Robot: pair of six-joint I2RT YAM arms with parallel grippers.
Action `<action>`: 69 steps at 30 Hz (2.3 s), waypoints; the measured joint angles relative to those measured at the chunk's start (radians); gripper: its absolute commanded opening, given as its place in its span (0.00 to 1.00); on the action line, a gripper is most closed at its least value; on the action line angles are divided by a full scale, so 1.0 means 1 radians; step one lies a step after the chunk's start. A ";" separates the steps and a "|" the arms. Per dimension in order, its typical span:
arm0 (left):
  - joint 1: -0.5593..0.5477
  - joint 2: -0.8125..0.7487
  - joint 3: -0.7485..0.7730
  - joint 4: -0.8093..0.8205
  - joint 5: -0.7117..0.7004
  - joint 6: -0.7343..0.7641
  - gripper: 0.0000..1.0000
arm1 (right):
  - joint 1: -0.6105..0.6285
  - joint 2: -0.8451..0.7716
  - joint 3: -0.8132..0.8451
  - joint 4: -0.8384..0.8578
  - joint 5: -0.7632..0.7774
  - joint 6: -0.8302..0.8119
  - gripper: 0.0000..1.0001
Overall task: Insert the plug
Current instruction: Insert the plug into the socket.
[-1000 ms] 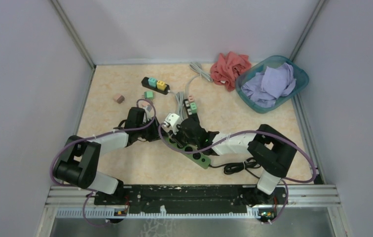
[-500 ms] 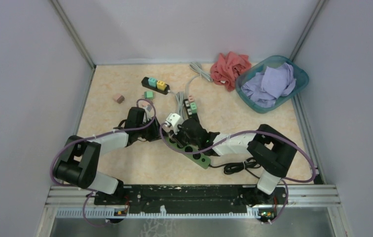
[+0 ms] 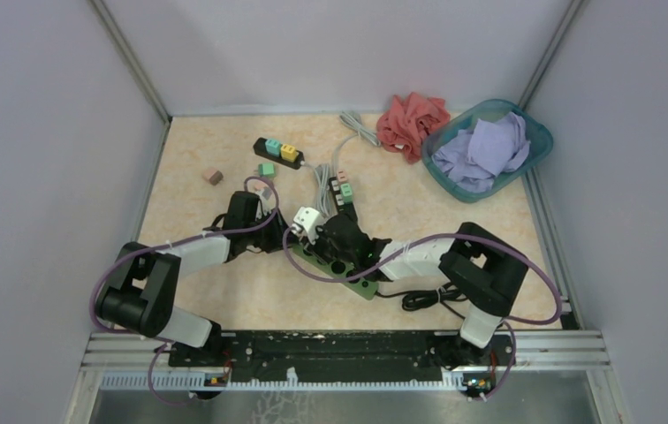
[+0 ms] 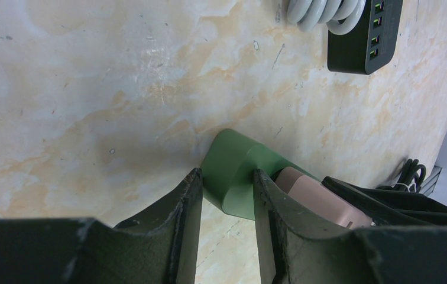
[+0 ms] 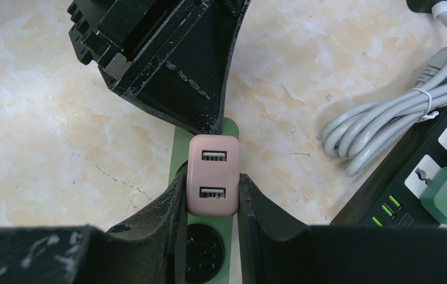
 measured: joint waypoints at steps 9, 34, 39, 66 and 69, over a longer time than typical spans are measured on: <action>0.001 0.000 0.000 0.001 0.000 -0.002 0.40 | -0.071 -0.004 -0.032 0.056 -0.115 0.041 0.00; 0.013 -0.008 0.006 -0.001 -0.042 0.002 0.40 | -0.104 0.075 0.069 0.003 -0.220 0.037 0.00; 0.013 -0.005 0.011 -0.004 -0.044 0.005 0.40 | -0.064 0.077 0.091 -0.032 -0.142 0.008 0.00; -0.029 0.017 0.042 -0.005 -0.077 0.021 0.39 | -0.071 0.027 0.071 -0.071 -0.102 0.042 0.13; -0.040 0.022 0.048 -0.005 -0.086 0.021 0.40 | -0.073 0.024 0.069 -0.072 -0.102 0.051 0.16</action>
